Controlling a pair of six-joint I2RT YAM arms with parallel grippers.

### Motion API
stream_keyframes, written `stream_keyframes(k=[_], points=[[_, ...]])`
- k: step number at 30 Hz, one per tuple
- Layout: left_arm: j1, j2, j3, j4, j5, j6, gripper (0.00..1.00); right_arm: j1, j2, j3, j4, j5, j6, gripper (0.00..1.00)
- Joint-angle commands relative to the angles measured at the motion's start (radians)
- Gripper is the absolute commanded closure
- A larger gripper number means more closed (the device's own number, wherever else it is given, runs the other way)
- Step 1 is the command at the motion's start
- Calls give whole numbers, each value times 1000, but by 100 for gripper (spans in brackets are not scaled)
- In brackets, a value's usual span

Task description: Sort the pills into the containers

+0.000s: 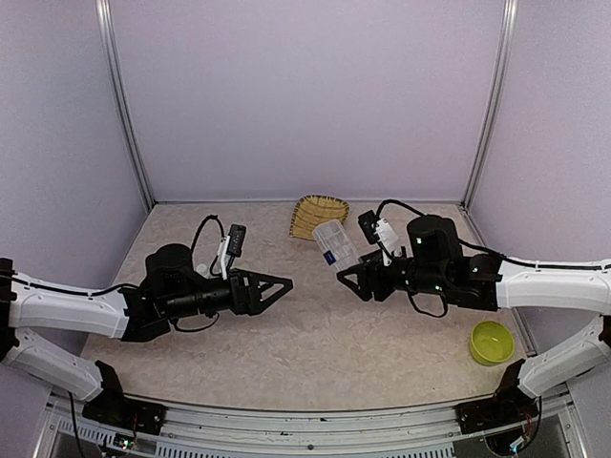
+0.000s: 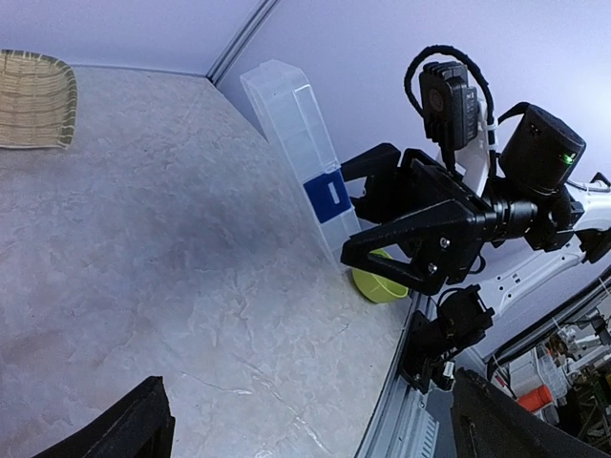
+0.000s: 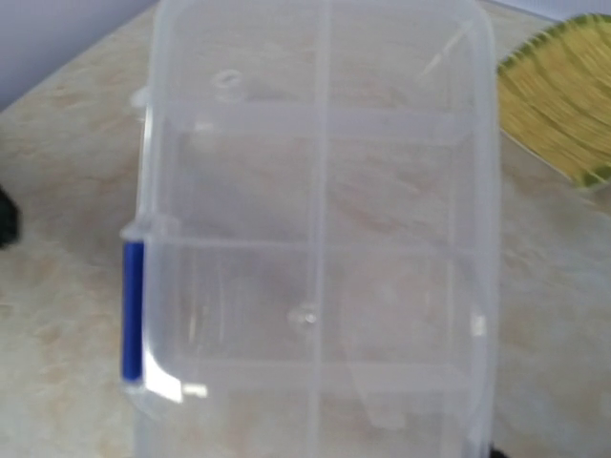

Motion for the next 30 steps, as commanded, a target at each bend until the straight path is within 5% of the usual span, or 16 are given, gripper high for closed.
stream_keyframes(k=[1, 20, 30], points=[[-17, 27, 12, 103, 60, -18, 1, 40, -24, -13, 81, -23, -2, 36], [-44, 99, 3, 297, 179, -67, 6, 132, 23, -43, 223, -138, -35, 36], [-45, 142, -6, 385, 235, -97, 28, 156, 65, -38, 272, -199, -40, 36]])
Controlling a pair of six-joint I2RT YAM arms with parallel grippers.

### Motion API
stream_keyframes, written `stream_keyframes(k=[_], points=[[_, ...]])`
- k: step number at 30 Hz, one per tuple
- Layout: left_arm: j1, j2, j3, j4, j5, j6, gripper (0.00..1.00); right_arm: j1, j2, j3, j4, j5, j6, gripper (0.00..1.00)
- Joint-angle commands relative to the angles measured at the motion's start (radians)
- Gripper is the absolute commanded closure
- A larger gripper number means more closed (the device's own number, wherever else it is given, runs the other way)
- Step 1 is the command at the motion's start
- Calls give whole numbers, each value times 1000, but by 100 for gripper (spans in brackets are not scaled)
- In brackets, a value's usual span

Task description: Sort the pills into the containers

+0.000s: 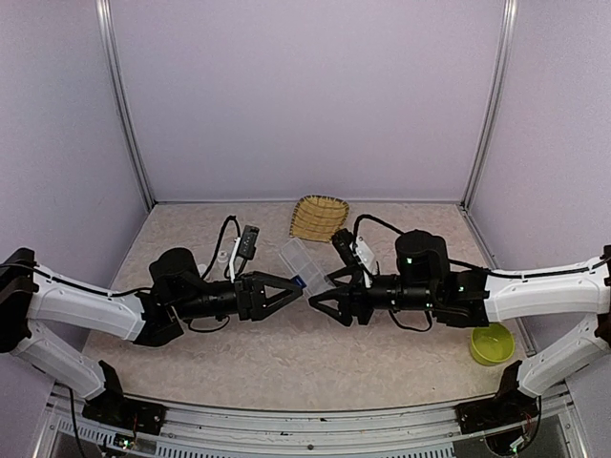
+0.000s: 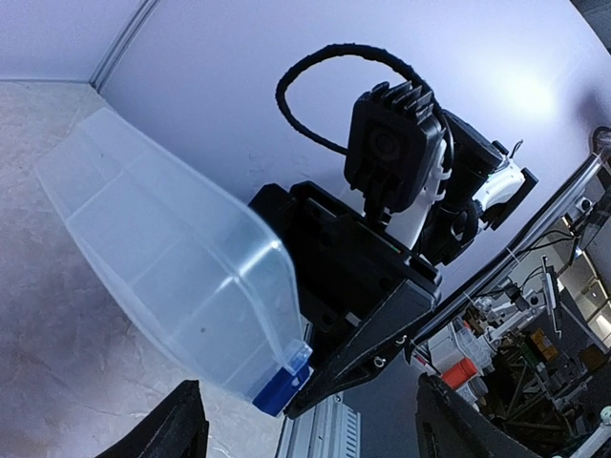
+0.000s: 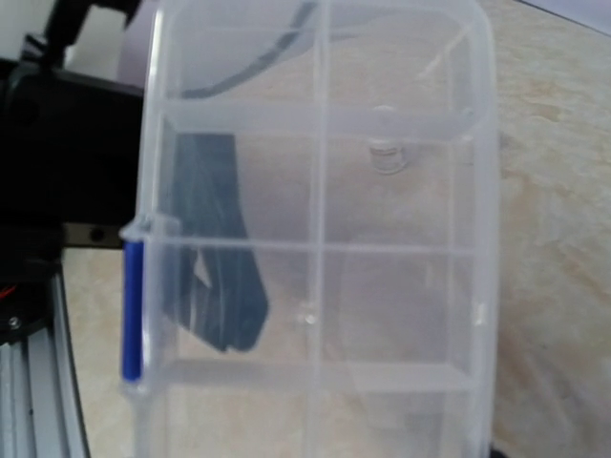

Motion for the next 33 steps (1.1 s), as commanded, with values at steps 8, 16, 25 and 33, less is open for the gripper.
stream_keyframes(k=[8, 16, 25, 33], points=[[-8, 17, -43, 164, 57, -34, 39, 13, 20, -19, 79, -20, -5, 36], [-8, 18, -54, 179, 70, -32, 48, 13, 33, -24, 95, 1, -10, 36], [-8, 11, -65, 206, 72, -25, 54, 13, 90, -11, 92, -44, -15, 36], [-8, 3, -90, 279, 92, -30, 55, 13, 112, -18, 98, -44, -1, 36]])
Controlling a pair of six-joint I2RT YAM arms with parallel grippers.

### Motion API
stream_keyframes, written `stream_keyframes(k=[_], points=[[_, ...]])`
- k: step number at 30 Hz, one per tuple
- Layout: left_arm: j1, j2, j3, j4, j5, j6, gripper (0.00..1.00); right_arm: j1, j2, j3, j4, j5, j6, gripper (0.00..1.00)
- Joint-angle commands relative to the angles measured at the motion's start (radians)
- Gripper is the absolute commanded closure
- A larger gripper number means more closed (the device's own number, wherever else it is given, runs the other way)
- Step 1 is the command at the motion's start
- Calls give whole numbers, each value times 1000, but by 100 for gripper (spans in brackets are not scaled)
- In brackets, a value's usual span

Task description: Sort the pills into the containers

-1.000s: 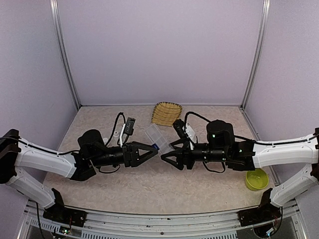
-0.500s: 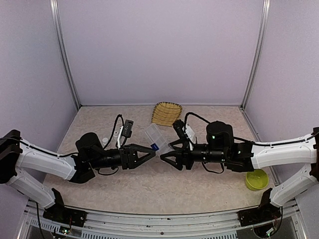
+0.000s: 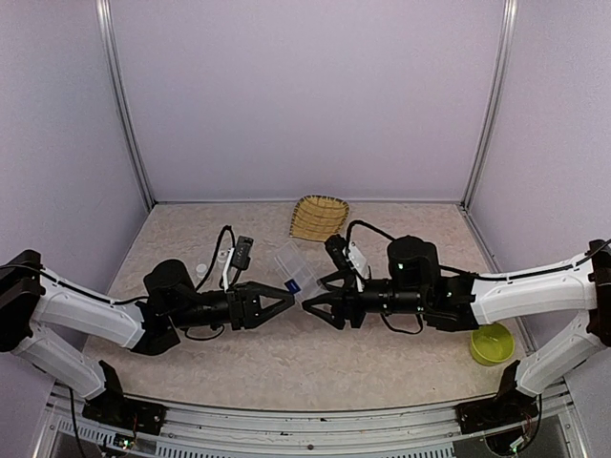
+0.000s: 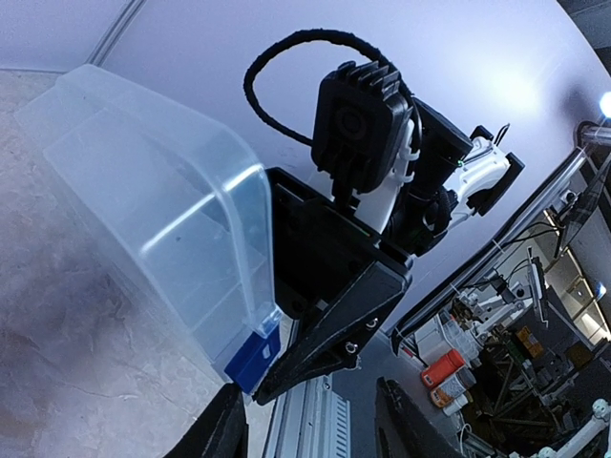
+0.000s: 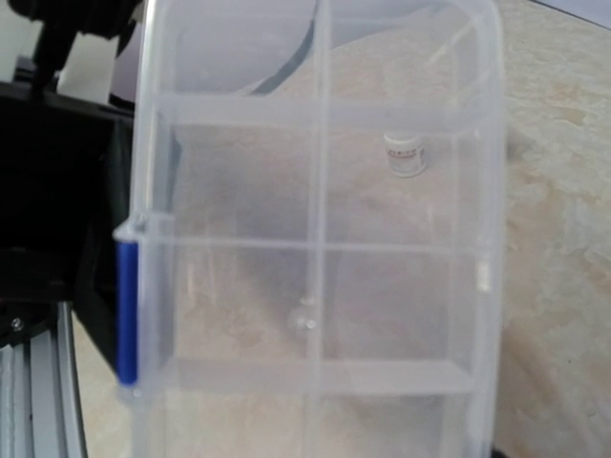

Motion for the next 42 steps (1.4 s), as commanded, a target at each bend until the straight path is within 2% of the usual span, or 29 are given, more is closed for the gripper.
stream_keyframes(k=[1, 21, 42], points=[[-9, -17, -7, 147, 53, 6, 55, 12, 39, -1, -13, -7, -2, 37], [-11, -45, -41, 437, 153, -46, 57, 1, 111, 14, -33, -3, 82, 40], [-35, -105, -54, 392, 123, 17, 56, -43, 159, -1, -44, 25, 161, 42]])
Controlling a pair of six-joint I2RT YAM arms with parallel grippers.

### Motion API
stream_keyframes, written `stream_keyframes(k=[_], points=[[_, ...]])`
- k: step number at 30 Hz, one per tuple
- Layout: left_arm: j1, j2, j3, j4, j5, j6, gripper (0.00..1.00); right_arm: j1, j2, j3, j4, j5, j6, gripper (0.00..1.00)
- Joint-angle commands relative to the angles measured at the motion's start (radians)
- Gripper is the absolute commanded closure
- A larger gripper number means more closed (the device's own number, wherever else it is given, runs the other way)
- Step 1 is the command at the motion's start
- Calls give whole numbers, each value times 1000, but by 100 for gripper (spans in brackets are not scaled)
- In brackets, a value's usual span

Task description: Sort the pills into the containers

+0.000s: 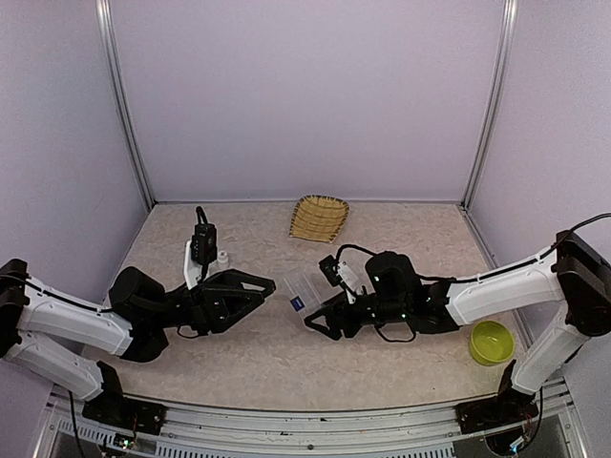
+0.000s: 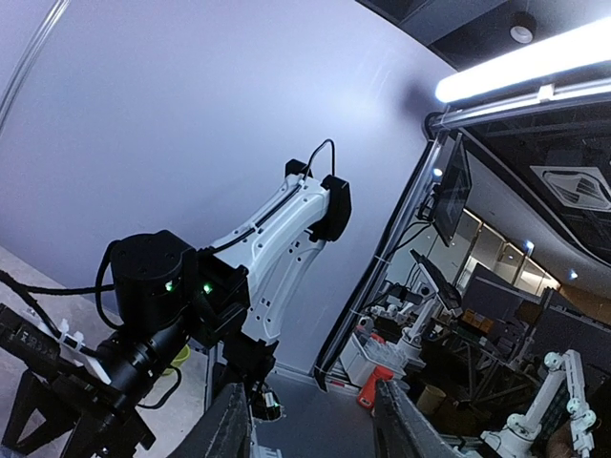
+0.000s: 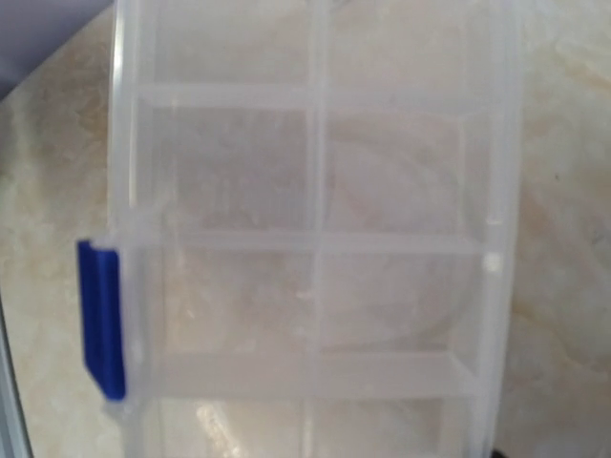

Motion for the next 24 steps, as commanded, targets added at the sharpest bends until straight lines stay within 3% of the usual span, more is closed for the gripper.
stream_keyframes(k=[1, 10, 14, 20, 24], points=[[-2, -6, 9, 14, 0, 34, 53, -6, -10, -2, -7, 19, 13, 42], [-2, -91, -8, -315, -212, 162, 20, -9, -65, 53, -187, 39, -103, 39], [-2, -170, 8, -588, -341, 292, 2, -15, -97, 93, -312, 25, -158, 39], [-2, -281, 26, -825, -481, 441, 1, -19, -121, 135, -407, 38, -184, 38], [-2, -264, 27, -844, -433, 428, 1, -19, -138, 135, -399, 35, -184, 38]])
